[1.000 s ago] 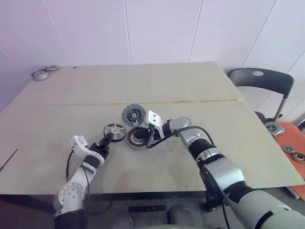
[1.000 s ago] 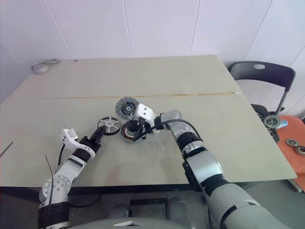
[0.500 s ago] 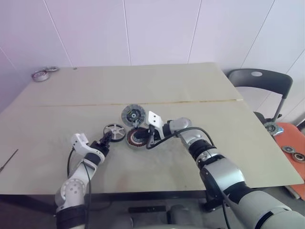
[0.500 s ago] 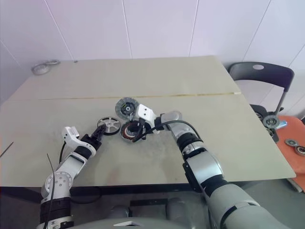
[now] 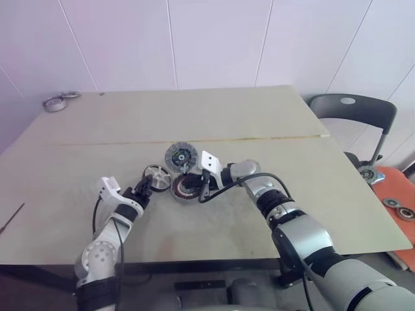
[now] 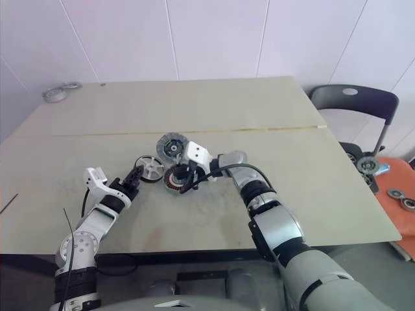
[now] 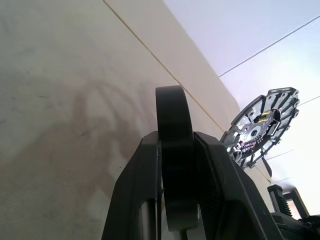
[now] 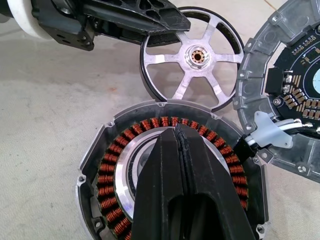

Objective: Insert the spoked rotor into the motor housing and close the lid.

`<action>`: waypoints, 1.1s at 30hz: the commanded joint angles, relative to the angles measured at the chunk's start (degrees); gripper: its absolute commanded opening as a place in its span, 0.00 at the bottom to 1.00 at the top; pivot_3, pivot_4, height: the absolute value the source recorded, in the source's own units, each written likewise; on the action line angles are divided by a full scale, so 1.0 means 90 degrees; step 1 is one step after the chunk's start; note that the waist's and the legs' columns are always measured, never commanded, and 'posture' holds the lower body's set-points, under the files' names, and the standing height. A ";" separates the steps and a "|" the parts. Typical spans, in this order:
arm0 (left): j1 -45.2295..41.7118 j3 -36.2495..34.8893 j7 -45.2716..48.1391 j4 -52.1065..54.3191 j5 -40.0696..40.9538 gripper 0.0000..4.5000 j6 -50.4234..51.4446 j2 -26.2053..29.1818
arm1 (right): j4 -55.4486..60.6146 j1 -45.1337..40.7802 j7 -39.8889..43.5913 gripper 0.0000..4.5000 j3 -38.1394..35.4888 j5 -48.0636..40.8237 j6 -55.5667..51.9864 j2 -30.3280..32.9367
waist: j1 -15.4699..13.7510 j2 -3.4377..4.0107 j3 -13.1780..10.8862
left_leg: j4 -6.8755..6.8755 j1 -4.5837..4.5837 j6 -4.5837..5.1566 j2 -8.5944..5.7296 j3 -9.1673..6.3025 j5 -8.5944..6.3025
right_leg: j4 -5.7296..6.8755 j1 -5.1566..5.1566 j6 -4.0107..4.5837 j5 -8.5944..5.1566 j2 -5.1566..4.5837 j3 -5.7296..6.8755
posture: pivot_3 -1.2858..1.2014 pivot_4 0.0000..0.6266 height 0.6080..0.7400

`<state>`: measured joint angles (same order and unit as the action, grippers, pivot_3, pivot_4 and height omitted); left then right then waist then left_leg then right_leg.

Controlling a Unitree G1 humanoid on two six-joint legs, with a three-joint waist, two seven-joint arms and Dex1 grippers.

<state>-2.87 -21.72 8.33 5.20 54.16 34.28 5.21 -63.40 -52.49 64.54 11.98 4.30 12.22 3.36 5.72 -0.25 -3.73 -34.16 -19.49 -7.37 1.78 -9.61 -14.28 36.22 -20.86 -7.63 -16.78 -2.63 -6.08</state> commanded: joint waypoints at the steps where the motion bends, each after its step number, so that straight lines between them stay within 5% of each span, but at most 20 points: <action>1: 0.0179 -0.0040 0.0199 0.0268 0.0216 0.16 0.0102 0.0026 | 0.0073 -0.0101 -0.0012 0.00 -0.0016 -0.0004 0.0101 -0.0008 | 0.0001 0.0000 0.0000 | 0.0001 -0.0002 0.0000 0.0000 0.0000 0.0000 | 0.0000 -0.0002 -0.0002 0.0001 0.0000 0.0000 | 0.52 0.00 1.00; 20: 0.0872 -0.0416 0.0462 0.1197 0.1231 0.16 0.0152 0.0091 | 0.0006 -0.0388 -0.0044 0.00 -0.0438 -0.0370 -0.0141 0.0019 | -0.0004 0.0000 -0.0001 | 0.0006 -0.0032 0.0000 0.0000 0.0000 -0.0001 | -0.0003 -0.0036 0.0035 0.0007 -0.0001 0.0000 | 0.52 0.00 1.00; 26: 0.1212 -0.0441 0.0487 0.1869 0.2036 0.16 0.0270 0.0103 | 0.0168 -0.0434 0.0582 0.00 -0.0526 -0.0545 -0.0144 0.0205 | -0.0019 0.0000 -0.0001 | 0.0003 -0.0062 0.0000 0.0000 -0.0001 0.0000 | -0.0007 -0.0058 0.0022 0.0015 -0.0002 0.0001 | 0.52 0.00 1.00; 33: 0.1436 -0.0052 0.0091 0.2611 0.3226 0.16 0.0281 -0.0106 | -0.0144 -0.0571 0.0176 0.00 -0.0508 -0.0323 0.0018 0.0396 | -0.0017 0.0000 -0.0001 | 0.0000 -0.0062 0.0000 0.0000 0.0000 -0.0001 | -0.0008 -0.0058 0.0035 0.0009 -0.0002 0.0000 | 0.52 0.00 1.00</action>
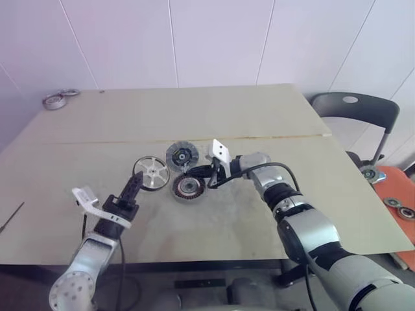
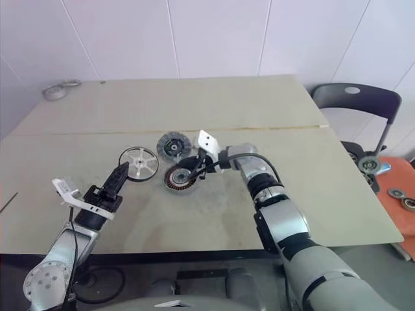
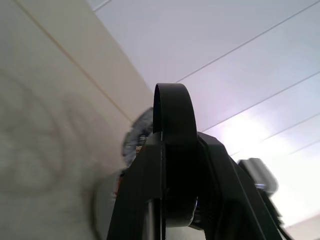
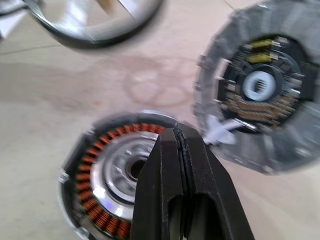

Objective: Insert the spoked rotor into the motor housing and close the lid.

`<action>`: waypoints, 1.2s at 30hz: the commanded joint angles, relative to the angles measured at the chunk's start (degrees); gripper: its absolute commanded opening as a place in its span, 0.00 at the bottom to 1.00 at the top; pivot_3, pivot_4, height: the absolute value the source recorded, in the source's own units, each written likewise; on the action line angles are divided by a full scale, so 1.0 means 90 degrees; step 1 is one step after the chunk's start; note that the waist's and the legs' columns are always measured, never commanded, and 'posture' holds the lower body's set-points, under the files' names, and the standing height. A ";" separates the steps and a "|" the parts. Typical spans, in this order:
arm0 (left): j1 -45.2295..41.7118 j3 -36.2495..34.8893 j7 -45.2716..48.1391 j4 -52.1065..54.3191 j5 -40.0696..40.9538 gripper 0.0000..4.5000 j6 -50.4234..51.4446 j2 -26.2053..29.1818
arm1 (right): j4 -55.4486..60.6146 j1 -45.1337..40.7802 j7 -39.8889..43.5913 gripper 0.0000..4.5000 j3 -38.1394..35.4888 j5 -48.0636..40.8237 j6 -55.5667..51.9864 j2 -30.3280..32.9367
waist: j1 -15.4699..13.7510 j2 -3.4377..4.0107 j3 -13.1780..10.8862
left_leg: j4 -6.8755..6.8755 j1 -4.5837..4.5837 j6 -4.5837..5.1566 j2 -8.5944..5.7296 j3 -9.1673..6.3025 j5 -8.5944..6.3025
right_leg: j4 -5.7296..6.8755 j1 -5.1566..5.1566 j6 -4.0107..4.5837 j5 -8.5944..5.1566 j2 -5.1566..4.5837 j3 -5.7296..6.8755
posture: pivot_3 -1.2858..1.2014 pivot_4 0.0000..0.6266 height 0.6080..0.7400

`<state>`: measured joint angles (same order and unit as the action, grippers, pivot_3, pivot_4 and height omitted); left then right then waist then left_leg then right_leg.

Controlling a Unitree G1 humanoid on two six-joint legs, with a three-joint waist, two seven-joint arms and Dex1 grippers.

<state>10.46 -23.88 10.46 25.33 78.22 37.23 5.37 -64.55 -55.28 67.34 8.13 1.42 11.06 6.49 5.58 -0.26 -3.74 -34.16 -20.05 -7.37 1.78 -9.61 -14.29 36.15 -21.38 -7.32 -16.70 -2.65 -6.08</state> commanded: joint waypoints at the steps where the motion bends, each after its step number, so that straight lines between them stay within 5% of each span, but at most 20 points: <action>1: -0.0053 0.0268 -0.0181 0.0326 0.0613 0.16 -0.0071 -0.0171 | -0.0040 -0.0264 -0.0181 0.00 -0.0069 0.0021 0.0159 0.0056 | -0.0001 0.0000 0.0000 | 0.0000 0.0000 0.0000 0.0000 0.0000 0.0000 | 0.0000 0.0000 0.0001 0.0000 0.0000 0.0000 | 0.52 0.00 1.00; 22: 0.0029 0.0814 -0.0225 -0.0317 0.0610 0.16 -0.0320 -0.0528 | -0.0353 -0.0705 -0.0166 0.00 -0.0115 0.0241 0.0716 0.1259 | -0.0002 0.0000 0.0000 | -0.0005 -0.0010 0.0000 -0.0001 0.0001 0.0000 | -0.0005 -0.0004 0.0003 -0.0002 0.0001 0.0000 | 0.52 0.00 1.00; 30: 0.0109 0.0866 -0.0356 -0.0529 0.0634 0.16 -0.0188 -0.0353 | 0.0511 -0.0351 0.2141 0.00 -0.0562 -0.0709 -0.1047 0.1841 | -0.0023 0.0000 -0.0001 | -0.0007 -0.0012 0.0000 -0.0001 0.0001 0.0000 | -0.0005 -0.0003 0.0002 -0.0001 0.0000 -0.0001 | 0.52 0.00 1.00; 36: 0.0097 0.0786 -0.0327 -0.0930 0.0707 0.16 0.0013 -0.0121 | 0.2564 0.0691 0.2796 0.00 -0.0279 -0.1247 -0.1233 0.2320 | -0.0003 0.0003 -0.0001 | -0.0007 -0.0012 0.0000 -0.0001 0.0002 0.0000 | -0.0004 -0.0006 -0.0014 -0.0011 0.0000 -0.0001 | 0.52 0.00 1.00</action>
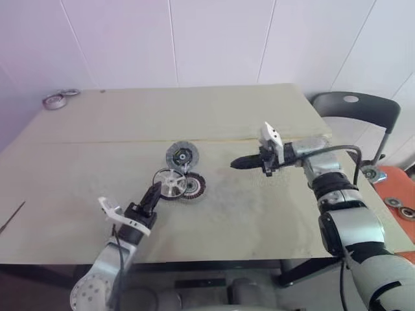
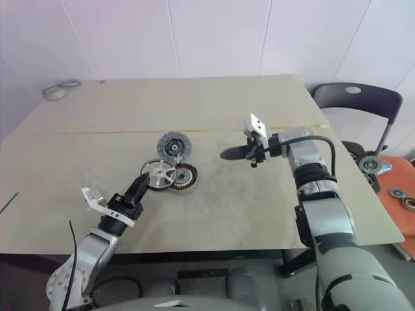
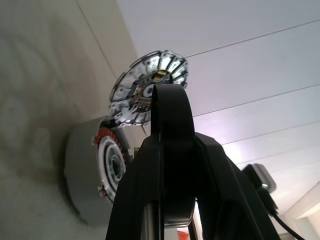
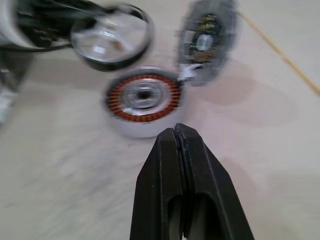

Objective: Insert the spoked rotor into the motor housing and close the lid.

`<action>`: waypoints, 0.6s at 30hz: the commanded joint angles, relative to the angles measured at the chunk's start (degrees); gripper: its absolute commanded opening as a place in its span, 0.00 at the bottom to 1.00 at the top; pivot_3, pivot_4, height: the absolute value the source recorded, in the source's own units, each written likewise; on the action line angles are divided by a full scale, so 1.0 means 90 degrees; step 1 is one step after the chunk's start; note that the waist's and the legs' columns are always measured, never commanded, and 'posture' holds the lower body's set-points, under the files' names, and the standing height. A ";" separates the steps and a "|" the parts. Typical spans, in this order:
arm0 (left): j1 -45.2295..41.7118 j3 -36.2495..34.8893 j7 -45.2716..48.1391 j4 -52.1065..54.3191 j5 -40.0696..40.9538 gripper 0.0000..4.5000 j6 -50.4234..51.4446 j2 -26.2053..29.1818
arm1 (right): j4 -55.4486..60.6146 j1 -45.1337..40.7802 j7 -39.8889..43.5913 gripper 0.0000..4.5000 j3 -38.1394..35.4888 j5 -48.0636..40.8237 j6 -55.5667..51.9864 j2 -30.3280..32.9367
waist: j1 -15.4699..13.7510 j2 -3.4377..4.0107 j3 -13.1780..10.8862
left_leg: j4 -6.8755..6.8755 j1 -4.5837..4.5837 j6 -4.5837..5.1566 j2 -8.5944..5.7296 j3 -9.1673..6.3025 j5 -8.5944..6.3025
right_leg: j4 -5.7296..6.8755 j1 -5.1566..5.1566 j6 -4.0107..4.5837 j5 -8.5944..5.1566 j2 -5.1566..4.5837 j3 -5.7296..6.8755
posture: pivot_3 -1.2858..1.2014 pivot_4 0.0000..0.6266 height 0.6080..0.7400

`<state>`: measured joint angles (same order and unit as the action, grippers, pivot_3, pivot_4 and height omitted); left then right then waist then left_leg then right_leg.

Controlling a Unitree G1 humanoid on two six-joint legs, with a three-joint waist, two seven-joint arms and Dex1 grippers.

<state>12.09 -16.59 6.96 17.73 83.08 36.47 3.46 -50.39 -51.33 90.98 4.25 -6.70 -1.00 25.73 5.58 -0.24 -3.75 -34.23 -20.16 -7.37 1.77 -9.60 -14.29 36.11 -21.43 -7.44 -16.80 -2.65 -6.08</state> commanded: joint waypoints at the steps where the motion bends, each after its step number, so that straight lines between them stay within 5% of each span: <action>1: -0.0115 -0.0027 0.0071 -0.0148 0.0185 0.16 0.0132 0.0114 | 0.1227 0.0390 0.0169 0.00 0.0217 -0.0398 0.0142 0.0244 | -0.0002 0.0001 0.0000 | -0.0001 0.0000 0.0000 0.0000 0.0000 0.0000 | 0.0001 0.0001 -0.0008 -0.0005 0.0000 0.0000 | 0.52 0.00 1.00; 18: -0.0598 0.0087 0.0199 -0.0573 0.0063 0.16 0.0259 -0.0028 | 0.2074 0.0880 -0.0139 0.00 0.0428 -0.0521 0.0048 0.0393 | -0.0025 0.0001 0.0000 | -0.0008 -0.0001 0.0000 -0.0001 0.0001 0.0000 | -0.0001 0.0003 -0.0008 -0.0006 0.0000 0.0000 | 0.52 0.00 1.00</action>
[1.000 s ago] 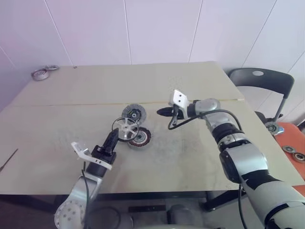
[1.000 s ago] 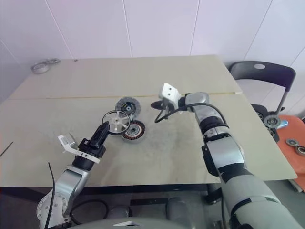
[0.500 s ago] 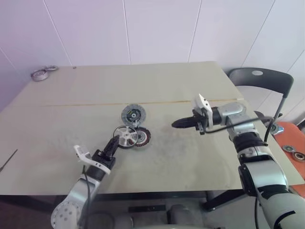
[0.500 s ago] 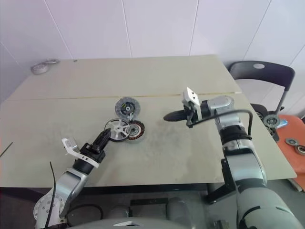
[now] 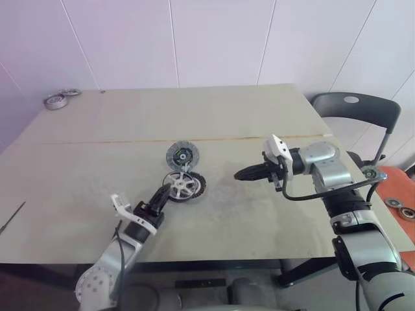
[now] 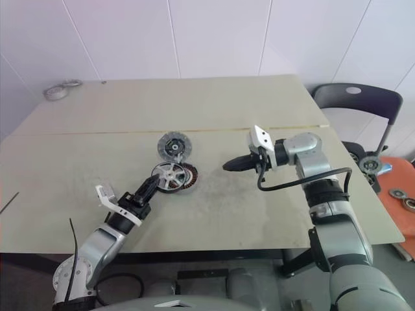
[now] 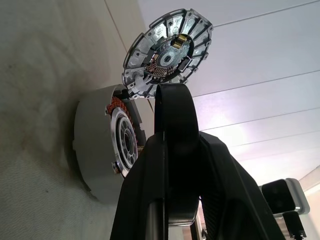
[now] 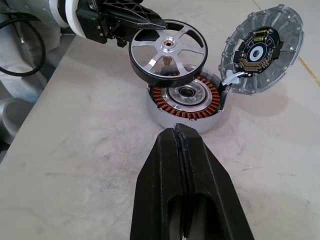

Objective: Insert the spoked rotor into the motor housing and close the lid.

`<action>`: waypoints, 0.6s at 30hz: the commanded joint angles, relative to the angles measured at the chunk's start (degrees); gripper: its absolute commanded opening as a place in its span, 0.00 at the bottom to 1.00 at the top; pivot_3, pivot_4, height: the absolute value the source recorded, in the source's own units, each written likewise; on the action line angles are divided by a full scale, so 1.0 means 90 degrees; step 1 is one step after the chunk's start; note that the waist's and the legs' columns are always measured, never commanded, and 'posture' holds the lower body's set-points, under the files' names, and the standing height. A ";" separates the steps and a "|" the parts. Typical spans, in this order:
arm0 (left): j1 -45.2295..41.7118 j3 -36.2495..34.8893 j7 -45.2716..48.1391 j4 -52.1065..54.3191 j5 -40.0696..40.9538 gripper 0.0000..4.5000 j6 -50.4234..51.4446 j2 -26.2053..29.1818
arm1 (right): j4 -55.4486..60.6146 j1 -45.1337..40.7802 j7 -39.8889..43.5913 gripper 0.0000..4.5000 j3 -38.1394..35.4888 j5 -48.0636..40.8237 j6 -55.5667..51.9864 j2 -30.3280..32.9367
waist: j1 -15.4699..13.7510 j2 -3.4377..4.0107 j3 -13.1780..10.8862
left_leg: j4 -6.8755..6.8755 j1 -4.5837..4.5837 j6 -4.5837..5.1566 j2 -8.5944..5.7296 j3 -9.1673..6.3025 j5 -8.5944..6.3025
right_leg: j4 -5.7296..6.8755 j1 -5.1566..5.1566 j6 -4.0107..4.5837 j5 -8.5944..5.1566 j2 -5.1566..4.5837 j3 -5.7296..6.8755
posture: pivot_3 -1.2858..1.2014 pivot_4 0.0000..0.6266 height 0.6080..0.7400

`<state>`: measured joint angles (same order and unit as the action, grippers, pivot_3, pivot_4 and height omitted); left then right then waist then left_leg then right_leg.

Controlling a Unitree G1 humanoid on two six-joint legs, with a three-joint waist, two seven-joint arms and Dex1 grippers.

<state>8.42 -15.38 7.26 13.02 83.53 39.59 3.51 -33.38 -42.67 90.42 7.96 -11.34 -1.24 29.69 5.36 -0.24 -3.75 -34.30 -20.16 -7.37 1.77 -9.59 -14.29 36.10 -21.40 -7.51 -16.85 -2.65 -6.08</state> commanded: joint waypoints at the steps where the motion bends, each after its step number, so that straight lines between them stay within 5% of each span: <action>1: -0.0255 -0.0062 0.0202 -0.0160 -0.0040 0.16 -0.0122 -0.0047 | 0.0137 -0.0104 -0.0115 0.00 0.0035 0.0025 0.0126 -0.0052 | -0.0007 0.0000 0.0000 | 0.0000 0.0000 0.0000 0.0000 0.0000 0.0000 | 0.0000 0.0000 0.0000 0.0000 0.0000 0.0000 | 0.52 0.00 1.00; 18: -0.0731 0.0055 0.0526 -0.0831 -0.0568 0.16 -0.0105 -0.0299 | 0.0125 -0.0100 -0.0329 0.00 0.0114 0.0158 0.0232 -0.0066 | -0.0158 0.0000 0.0000 | -0.0006 0.0002 0.0000 -0.0001 0.0000 0.0000 | 0.0000 0.0003 0.0017 0.0011 0.0001 0.0000 | 0.52 0.00 1.00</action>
<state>3.07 -14.89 10.89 5.56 78.70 38.47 0.99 -33.49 -42.69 87.77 9.12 -9.67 0.02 29.09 3.94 -0.24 -3.75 -34.35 -20.16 -7.37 1.76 -9.59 -14.29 36.11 -21.38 -7.37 -16.75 -2.64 -6.08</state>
